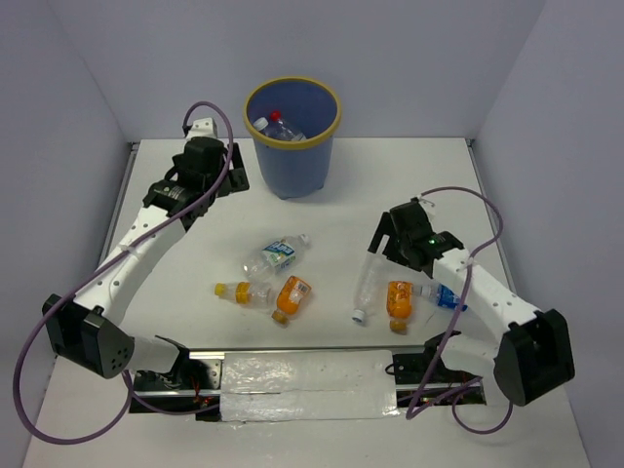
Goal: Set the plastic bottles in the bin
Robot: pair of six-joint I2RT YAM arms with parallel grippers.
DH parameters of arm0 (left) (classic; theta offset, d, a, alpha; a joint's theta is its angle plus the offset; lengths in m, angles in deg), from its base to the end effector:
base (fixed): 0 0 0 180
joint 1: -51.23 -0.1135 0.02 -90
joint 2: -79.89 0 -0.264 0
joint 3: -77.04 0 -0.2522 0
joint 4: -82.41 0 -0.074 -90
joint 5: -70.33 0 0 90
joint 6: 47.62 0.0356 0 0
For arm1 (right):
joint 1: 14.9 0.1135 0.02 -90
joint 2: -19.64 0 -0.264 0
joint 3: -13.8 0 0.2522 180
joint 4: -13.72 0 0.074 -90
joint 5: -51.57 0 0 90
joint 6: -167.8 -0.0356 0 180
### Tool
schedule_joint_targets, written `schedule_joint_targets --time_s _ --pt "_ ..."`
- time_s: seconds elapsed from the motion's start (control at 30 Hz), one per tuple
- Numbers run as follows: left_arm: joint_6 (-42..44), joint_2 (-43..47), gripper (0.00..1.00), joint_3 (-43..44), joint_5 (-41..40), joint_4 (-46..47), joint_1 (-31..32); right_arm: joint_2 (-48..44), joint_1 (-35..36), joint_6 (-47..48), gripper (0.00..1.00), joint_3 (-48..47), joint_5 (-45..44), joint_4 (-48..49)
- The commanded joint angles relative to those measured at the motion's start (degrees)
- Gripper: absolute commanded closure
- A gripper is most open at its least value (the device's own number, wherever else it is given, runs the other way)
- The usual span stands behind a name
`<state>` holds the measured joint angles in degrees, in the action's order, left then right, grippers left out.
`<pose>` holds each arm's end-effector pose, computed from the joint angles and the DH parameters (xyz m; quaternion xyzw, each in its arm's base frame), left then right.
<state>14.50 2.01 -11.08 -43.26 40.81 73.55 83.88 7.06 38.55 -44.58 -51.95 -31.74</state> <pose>0.2864 -0.1022 0.3832 -0.1464 0.8312 -0.0568 0.5334 0.2109 0.0761 0.2407 0.1794 0.9205 0.0718 0.3396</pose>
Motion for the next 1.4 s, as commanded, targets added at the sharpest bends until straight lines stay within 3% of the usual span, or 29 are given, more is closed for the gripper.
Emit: schedule_joint_targets --time_s 0.0,0.23,0.33,0.47,0.53,0.7,0.87,0.93,1.03,1.13,1.37 --pt "-3.4 2.8 0.01 2.6 -2.8 -1.3 -0.1 4.2 0.8 0.3 0.04 1.1 3.6 4.0" --pt "-2.6 1.4 0.01 4.5 -3.0 -2.2 -0.1 14.1 1.1 2.3 0.06 -0.4 6.2 7.9" --pt "-2.4 1.4 0.01 4.4 -3.7 -2.2 -0.1 17.1 1.2 2.7 0.18 -1.2 7.9 9.6" --pt "-1.7 1.4 0.01 4.7 -4.4 -2.4 -0.1 20.6 1.4 3.6 0.51 -5.6 8.8 9.4" --pt "-1.1 1.3 0.01 5.0 -5.2 -2.9 -0.1 21.1 1.4 4.2 0.59 -11.3 7.9 6.4" --pt "0.6 0.6 0.01 6.6 -6.9 -4.7 -0.1 19.8 1.5 9.1 0.59 -30.7 1.3 -1.7" --pt "0.2 -0.9 0.01 7.6 -9.8 -9.0 -0.2 23.9 1.5 14.1 0.59 -61.0 -6.5 -2.7" --pt "-0.2 -1.1 0.01 7.3 -9.6 -10.7 -0.2 25.1 1.5 15.9 0.59 -65.3 -7.8 0.7" --pt "-2.2 -1.4 0.01 7.3 -8.7 -13.2 -0.3 27.0 1.8 17.5 0.57 -68.7 -9.3 15.0" --pt "-4.3 -1.7 0.01 7.5 -7.3 -15.8 -0.3 31.4 2.0 17.8 0.55 -73.3 -9.2 23.5" --pt "-8.1 0.8 0.01 5.1 -6.4 -18.0 -0.3 48.5 4.8 18.0 0.55 -90.1 -8.8 28.6"
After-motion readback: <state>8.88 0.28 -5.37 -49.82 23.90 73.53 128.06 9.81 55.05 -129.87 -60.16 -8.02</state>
